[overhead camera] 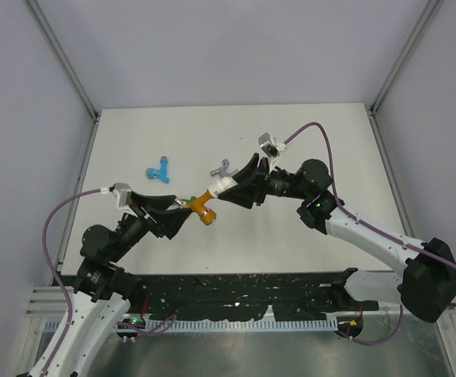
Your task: Install the water faucets
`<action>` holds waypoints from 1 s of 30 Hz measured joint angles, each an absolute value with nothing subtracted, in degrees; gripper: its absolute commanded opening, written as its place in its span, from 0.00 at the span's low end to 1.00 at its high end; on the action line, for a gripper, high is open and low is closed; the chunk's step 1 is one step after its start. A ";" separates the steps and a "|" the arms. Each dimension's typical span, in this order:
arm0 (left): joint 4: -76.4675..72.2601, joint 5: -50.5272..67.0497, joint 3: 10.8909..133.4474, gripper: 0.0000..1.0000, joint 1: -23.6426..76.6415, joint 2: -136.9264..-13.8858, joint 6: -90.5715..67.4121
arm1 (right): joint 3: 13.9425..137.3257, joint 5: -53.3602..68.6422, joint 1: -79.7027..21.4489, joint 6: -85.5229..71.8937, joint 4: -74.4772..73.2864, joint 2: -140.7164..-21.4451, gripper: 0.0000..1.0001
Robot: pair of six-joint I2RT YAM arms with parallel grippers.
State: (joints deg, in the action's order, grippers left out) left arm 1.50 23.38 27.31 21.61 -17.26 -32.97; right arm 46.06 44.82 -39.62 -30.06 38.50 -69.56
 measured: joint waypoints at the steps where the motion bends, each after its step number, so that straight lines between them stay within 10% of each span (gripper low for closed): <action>1: -0.58 22.81 25.39 0.84 21.61 -16.38 -34.83 | 45.89 44.64 -39.62 -30.37 38.85 -69.28 0.05; 15: -31.09 24.36 16.60 0.94 21.61 -23.00 -60.31 | 43.27 42.13 -39.62 -35.35 47.00 -67.70 0.05; 30: -39.94 25.76 17.15 0.81 25.54 -31.27 -65.82 | 43.07 41.01 -39.64 -38.06 54.08 -68.29 0.05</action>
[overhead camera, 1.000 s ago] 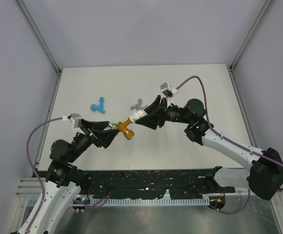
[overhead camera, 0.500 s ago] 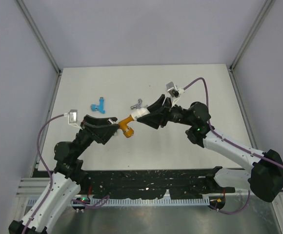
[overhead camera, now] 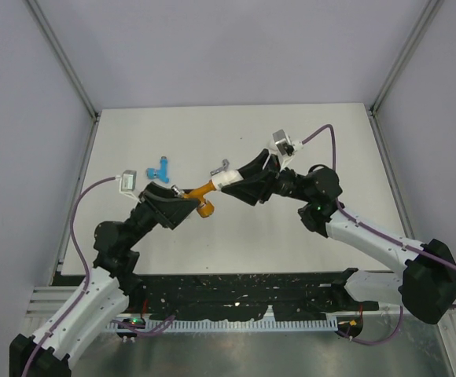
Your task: Install the water faucets
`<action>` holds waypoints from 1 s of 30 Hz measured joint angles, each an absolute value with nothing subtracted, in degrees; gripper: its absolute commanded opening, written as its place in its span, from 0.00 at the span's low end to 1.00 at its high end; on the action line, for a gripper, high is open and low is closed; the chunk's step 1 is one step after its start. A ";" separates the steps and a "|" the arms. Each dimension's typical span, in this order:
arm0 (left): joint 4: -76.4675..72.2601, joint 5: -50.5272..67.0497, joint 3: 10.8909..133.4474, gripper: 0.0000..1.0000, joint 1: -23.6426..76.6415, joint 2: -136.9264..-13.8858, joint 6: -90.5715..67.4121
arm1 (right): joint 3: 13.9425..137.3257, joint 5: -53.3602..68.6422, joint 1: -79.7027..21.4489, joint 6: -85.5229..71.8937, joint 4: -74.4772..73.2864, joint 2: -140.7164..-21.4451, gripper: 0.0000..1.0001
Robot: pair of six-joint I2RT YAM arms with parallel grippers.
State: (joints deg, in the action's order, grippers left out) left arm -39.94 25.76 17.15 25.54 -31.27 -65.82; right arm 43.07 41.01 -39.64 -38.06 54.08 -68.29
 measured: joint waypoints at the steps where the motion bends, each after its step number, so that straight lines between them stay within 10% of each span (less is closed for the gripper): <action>1: -40.36 25.74 17.41 0.78 25.85 -31.90 -65.91 | 43.07 41.01 -39.66 -38.09 54.22 -68.40 0.05; 7: -43.88 25.69 18.92 0.55 26.89 -34.85 -66.19 | 42.50 40.97 -39.70 -38.09 54.87 -68.77 0.05; 12: -45.87 25.82 19.94 0.00 27.14 -36.45 -67.00 | 42.44 40.91 -39.81 -38.59 56.34 -69.25 0.05; 30: -10.61 34.17 38.20 0.00 27.79 -27.68 -19.00 | 42.37 42.87 -41.80 -50.24 63.16 -72.66 0.13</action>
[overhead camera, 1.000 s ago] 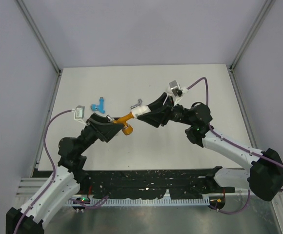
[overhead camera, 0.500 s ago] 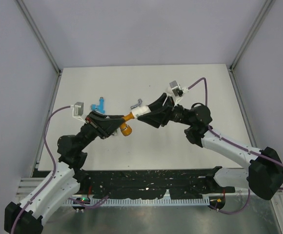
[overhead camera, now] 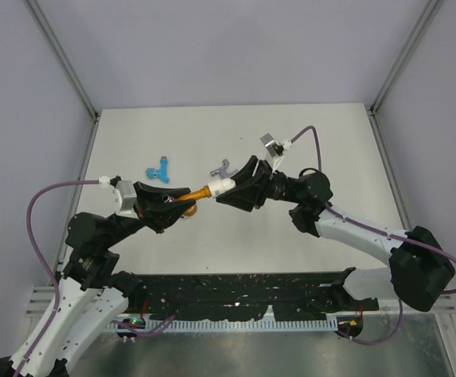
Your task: Install the water faucets
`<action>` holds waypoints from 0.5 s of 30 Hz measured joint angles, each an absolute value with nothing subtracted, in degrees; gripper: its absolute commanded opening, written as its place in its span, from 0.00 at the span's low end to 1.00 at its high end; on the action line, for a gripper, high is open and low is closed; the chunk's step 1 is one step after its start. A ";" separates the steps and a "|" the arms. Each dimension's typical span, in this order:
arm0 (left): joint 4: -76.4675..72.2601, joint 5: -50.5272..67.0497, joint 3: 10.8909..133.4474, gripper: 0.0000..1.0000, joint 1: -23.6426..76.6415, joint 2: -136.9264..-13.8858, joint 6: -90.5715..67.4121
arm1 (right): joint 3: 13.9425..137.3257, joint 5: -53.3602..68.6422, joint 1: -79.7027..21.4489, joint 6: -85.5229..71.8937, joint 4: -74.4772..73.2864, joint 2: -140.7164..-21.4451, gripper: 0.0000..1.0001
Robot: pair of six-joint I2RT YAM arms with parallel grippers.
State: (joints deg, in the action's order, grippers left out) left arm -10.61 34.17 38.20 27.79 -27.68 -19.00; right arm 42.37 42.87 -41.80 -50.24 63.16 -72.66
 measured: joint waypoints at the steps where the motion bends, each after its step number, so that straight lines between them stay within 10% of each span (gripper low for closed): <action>1: -9.21 34.15 38.39 0.00 27.79 -27.35 -17.26 | 42.35 43.13 -41.78 -50.72 63.94 -73.43 0.23; 10: -2.52 31.59 38.30 0.00 27.75 -26.22 -15.18 | 42.11 45.36 -40.27 -44.88 60.90 -74.06 0.85; 15: 1.28 31.09 38.39 0.00 27.64 -27.14 -16.91 | 42.24 45.95 -39.35 -31.40 49.04 -68.90 0.89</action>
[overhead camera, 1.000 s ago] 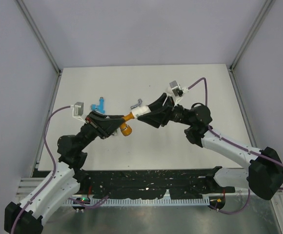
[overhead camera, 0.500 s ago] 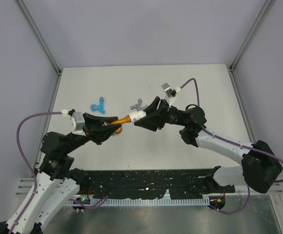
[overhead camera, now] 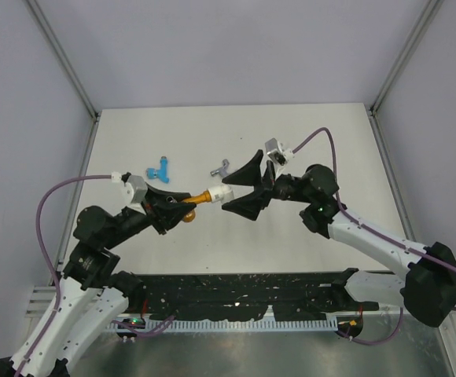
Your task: Install the water faucets
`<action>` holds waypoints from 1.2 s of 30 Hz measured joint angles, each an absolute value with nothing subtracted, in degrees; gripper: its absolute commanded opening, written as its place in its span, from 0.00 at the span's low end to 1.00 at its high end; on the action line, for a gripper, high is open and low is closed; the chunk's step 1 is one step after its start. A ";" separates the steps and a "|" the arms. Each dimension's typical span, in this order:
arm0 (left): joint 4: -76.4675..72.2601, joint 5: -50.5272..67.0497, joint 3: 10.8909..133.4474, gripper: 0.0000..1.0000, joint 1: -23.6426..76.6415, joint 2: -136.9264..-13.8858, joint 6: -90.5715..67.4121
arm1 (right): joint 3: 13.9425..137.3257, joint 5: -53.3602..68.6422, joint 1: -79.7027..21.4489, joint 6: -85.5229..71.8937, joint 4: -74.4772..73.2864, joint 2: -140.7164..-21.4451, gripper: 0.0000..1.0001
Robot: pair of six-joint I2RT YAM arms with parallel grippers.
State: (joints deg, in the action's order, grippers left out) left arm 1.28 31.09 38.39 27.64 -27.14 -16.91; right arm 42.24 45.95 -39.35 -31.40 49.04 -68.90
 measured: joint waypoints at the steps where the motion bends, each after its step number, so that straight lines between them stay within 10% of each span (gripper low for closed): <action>1: 2.11 31.16 38.57 0.00 27.62 -27.35 -17.23 | 42.54 46.24 -39.35 -27.90 45.93 -67.66 0.89; 36: 0.54 41.06 40.64 0.00 23.18 -38.50 -45.10 | 44.99 46.59 -43.35 25.65 15.33 -53.45 0.90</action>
State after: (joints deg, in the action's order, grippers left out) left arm 0.54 41.06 40.64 23.18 -38.50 -45.10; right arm 44.99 46.59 -43.35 25.65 15.33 -53.45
